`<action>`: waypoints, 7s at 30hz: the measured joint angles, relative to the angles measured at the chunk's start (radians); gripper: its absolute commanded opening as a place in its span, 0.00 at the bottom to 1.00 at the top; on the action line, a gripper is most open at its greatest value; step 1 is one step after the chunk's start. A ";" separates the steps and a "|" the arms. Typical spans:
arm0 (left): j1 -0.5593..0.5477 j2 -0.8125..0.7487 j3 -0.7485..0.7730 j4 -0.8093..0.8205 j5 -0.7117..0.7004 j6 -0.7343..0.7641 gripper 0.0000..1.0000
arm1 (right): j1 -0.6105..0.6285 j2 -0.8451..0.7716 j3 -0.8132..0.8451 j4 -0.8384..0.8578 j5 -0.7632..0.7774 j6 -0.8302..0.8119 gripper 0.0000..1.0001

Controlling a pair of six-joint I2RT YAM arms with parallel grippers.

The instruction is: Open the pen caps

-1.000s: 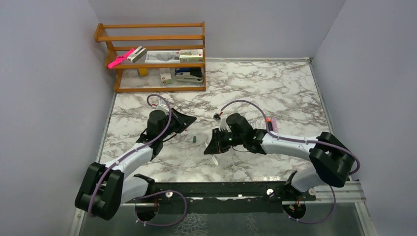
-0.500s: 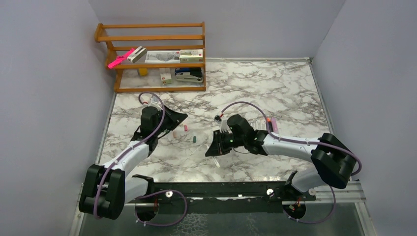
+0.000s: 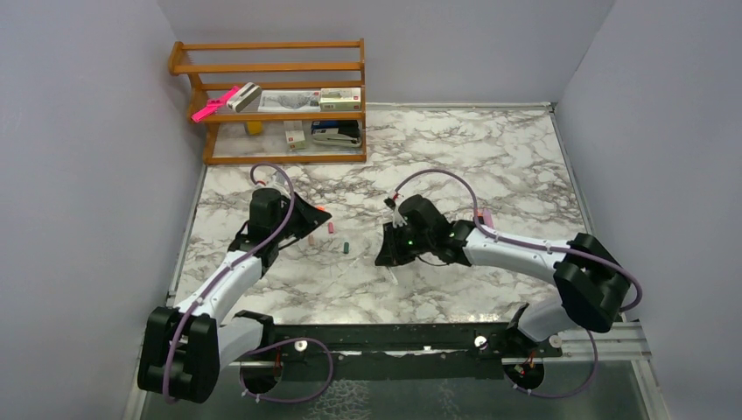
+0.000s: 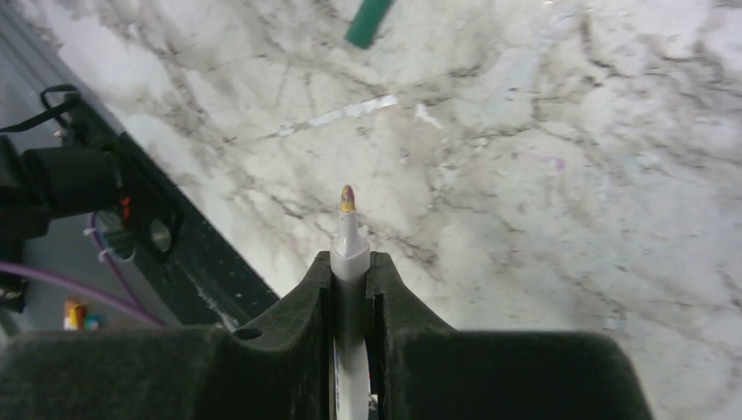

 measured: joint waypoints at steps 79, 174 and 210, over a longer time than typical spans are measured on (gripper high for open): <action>0.000 -0.026 0.004 -0.187 -0.100 0.115 0.00 | -0.322 -0.057 0.063 -0.261 0.343 -0.179 0.40; 0.000 0.055 0.216 -0.183 -0.351 0.338 0.99 | -0.451 -0.504 -0.319 0.247 0.569 -0.377 1.00; 0.005 0.448 -0.018 0.536 -0.669 0.777 0.99 | -0.537 -0.180 -0.666 1.153 0.754 -0.547 1.00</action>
